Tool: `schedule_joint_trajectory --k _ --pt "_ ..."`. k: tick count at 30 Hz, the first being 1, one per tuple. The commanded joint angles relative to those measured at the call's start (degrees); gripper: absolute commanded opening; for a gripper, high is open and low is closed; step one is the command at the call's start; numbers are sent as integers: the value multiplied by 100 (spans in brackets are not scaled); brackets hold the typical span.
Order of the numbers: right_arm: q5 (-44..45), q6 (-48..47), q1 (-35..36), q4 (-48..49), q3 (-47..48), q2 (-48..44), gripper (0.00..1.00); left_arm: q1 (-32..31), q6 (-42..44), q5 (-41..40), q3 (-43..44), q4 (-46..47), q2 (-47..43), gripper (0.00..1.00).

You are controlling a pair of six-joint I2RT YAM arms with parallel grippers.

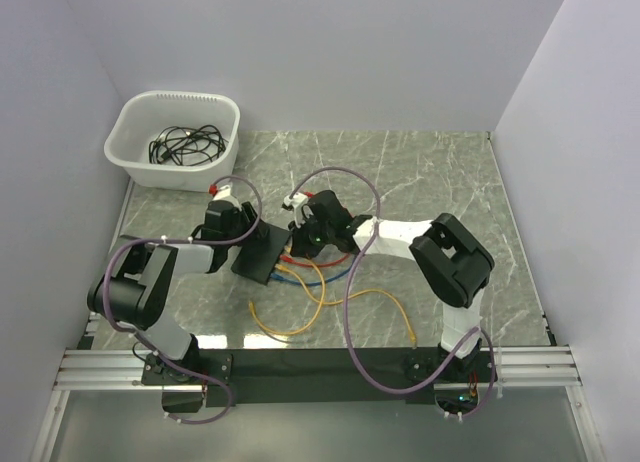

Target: Insert the plug into the switch port

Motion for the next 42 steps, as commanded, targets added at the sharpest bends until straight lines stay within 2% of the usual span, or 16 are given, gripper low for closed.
schedule_joint_trajectory --k 1,14,23,30,34,37,38,40,41,42 --pt "-774 -365 58 968 825 124 0 -366 -123 892 230 -487 157 56" --pt "-582 74 49 1608 456 528 0 -533 -299 1015 73 -118 561 56" --pt "-924 1076 -302 3163 -361 467 0 -577 -369 1094 11 110 895 56" --pt "-837 1182 -311 2893 -143 660 0 -585 -492 1287 -156 453 1054 55" --pt "-144 954 -276 2137 87 581 0 -585 -457 1182 -217 374 931 55" --pt "840 770 -171 1487 113 309 14 -585 -474 1068 -261 269 808 55" --pt "1182 717 -136 1346 96 143 27 -585 -483 1024 -261 242 686 55" --pt "1980 611 -13 810 183 19 36 -585 -492 919 -235 15 466 55" --pt "2107 585 22 617 253 -34 44 -585 -492 796 -218 -82 395 54" --pt "2395 558 49 215 428 -52 48 -585 -501 725 -174 -196 316 55"
